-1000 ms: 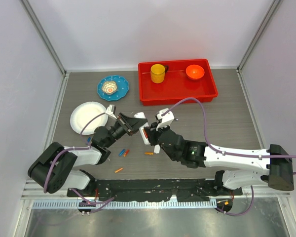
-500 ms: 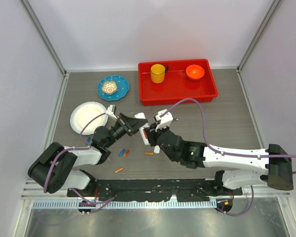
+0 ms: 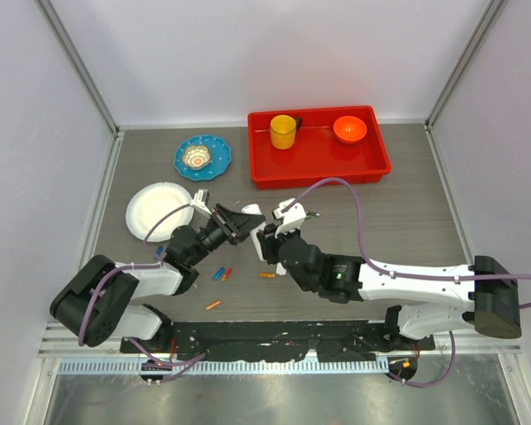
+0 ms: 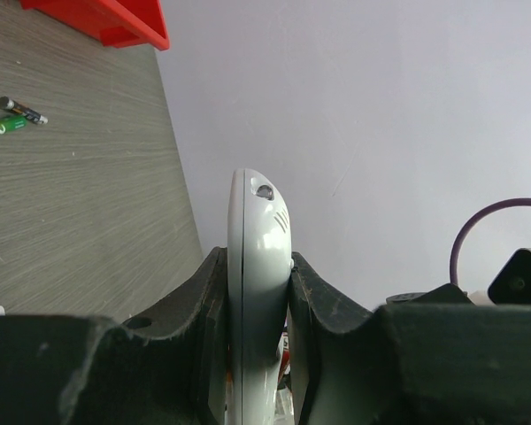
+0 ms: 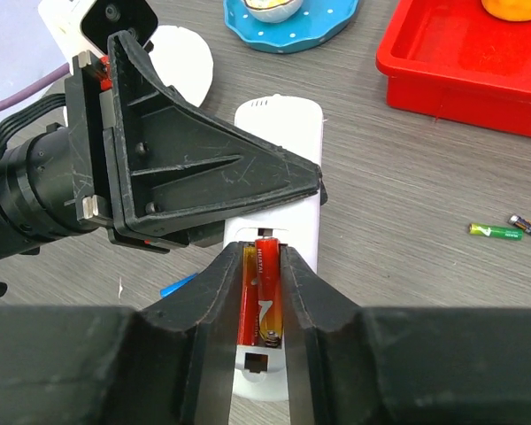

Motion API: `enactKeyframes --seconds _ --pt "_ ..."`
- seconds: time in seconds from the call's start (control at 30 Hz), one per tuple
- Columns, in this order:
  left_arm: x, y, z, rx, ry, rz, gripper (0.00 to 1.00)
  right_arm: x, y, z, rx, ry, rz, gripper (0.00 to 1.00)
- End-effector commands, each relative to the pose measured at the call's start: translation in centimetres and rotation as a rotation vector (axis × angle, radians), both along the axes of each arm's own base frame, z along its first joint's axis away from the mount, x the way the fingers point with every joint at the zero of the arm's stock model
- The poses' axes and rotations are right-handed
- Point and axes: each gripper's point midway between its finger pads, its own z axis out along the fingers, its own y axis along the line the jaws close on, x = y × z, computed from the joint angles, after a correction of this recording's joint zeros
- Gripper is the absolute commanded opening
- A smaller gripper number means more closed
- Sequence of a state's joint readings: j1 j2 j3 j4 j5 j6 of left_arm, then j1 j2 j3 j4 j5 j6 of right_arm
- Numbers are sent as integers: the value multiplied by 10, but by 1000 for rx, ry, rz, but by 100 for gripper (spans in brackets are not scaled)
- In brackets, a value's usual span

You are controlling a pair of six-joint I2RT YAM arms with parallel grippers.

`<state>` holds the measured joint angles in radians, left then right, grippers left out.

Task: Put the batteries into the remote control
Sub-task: Load the battery into the remote control.

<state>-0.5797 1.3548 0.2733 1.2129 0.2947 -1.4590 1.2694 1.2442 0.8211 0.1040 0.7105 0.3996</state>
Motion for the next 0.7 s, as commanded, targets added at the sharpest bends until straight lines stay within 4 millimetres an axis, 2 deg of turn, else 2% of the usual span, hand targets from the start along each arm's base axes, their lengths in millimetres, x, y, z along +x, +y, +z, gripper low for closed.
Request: enactKeyframes --seconds 0.0,0.2,0.33,0.37,0.5,0.57,0.67 --pt "-12 1 73 -163 -209 -27 0 4 -7 -6 -53 7 -51 33" --pt "-12 0 72 -159 -210 -28 0 6 -8 -5 -57 14 -67 40" --pt "-12 0 69 -151 -208 -28 1 8 -7 7 -28 5 -81 43" --pt "-12 0 67 -149 -206 -28 0 7 -10 4 -49 12 -85 45" --pt "-11 -1 63 -139 -203 -24 0 6 -9 20 -24 13 -83 54" --pt "-10 -1 60 -134 -192 -25 0 4 -9 21 -29 27 -73 58" --pt "-10 -2 60 -134 -195 -26 0 3 -8 26 -17 34 -70 61"
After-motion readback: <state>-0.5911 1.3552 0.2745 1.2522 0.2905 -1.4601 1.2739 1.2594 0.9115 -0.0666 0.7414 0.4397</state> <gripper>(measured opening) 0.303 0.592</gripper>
